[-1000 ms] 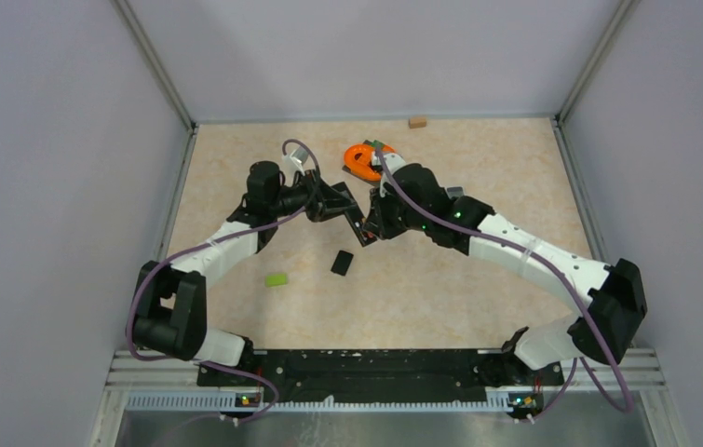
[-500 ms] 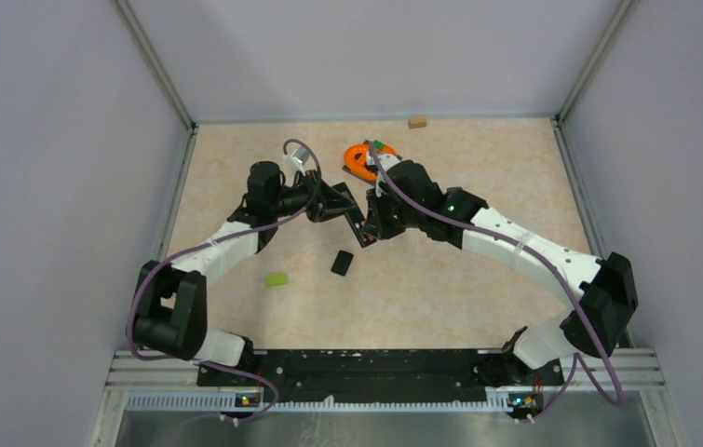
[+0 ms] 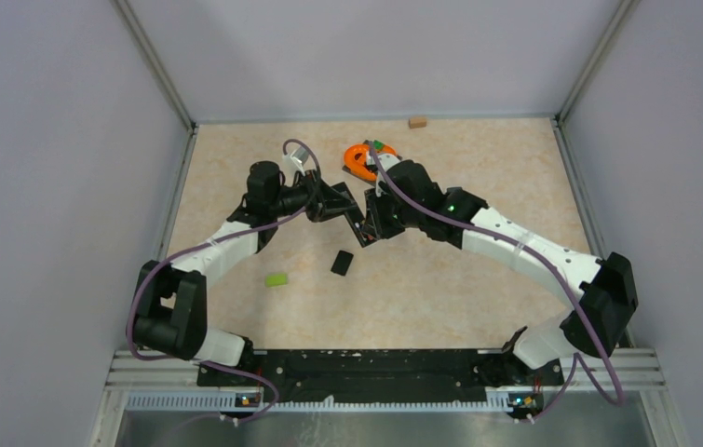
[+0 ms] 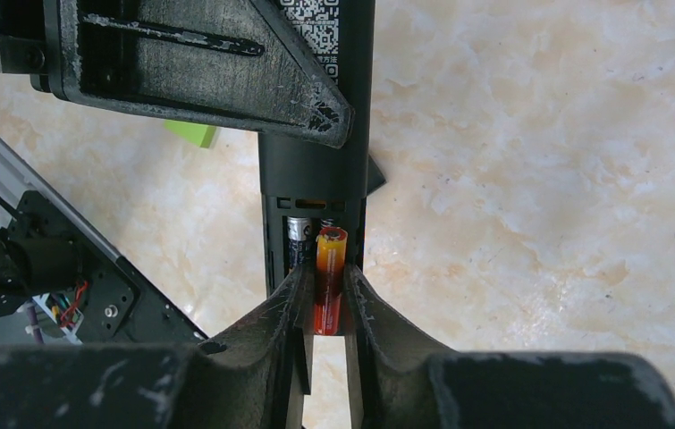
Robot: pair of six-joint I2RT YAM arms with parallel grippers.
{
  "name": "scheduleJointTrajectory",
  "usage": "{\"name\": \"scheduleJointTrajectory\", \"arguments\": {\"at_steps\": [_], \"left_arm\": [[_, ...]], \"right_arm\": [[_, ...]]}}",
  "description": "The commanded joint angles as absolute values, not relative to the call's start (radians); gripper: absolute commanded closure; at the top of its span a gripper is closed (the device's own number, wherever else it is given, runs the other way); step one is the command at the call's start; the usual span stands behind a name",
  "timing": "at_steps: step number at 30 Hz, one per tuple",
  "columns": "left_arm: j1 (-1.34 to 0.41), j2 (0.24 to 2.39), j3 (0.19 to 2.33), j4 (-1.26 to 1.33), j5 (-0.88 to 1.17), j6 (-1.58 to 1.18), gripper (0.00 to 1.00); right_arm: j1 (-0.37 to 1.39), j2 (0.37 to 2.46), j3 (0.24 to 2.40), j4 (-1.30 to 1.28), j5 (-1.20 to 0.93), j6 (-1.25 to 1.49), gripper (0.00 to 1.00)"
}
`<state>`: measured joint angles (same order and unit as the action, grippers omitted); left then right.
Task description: Load the batteries into the remote control
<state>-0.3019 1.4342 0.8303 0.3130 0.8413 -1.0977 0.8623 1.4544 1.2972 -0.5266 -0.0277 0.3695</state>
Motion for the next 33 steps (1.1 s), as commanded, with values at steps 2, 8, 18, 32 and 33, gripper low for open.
{"name": "scheduleJointTrajectory", "arguments": {"at_steps": [2, 8, 18, 32, 33], "left_arm": [[-0.304, 1.434, 0.871, 0.374, 0.879, -1.115, 1.00], [-0.304, 1.434, 0.871, 0.377, 0.880, -1.114, 1.00], [-0.303, 1.443, 0.870, 0.386, 0.882, -1.112, 1.00], [-0.302, 1.440, 0.867, 0.384, 0.885, -1.109, 1.00], [-0.302, 1.439, 0.866, 0.385, 0.885, -1.109, 1.00]], "right_arm": [[0.876, 1.462, 1.324, -0.530, -0.008, 0.366, 0.80], [0.875, 1.454, 1.322, -0.520, -0.005, 0.370, 0.80], [0.875, 1.441, 1.321, -0.516, -0.005, 0.372, 0.71], [0.876, 1.441, 1.312, -0.520, 0.003, 0.367, 0.93], [0.875, 1.440, 1.311, -0.519, 0.003, 0.367, 0.94]]}}
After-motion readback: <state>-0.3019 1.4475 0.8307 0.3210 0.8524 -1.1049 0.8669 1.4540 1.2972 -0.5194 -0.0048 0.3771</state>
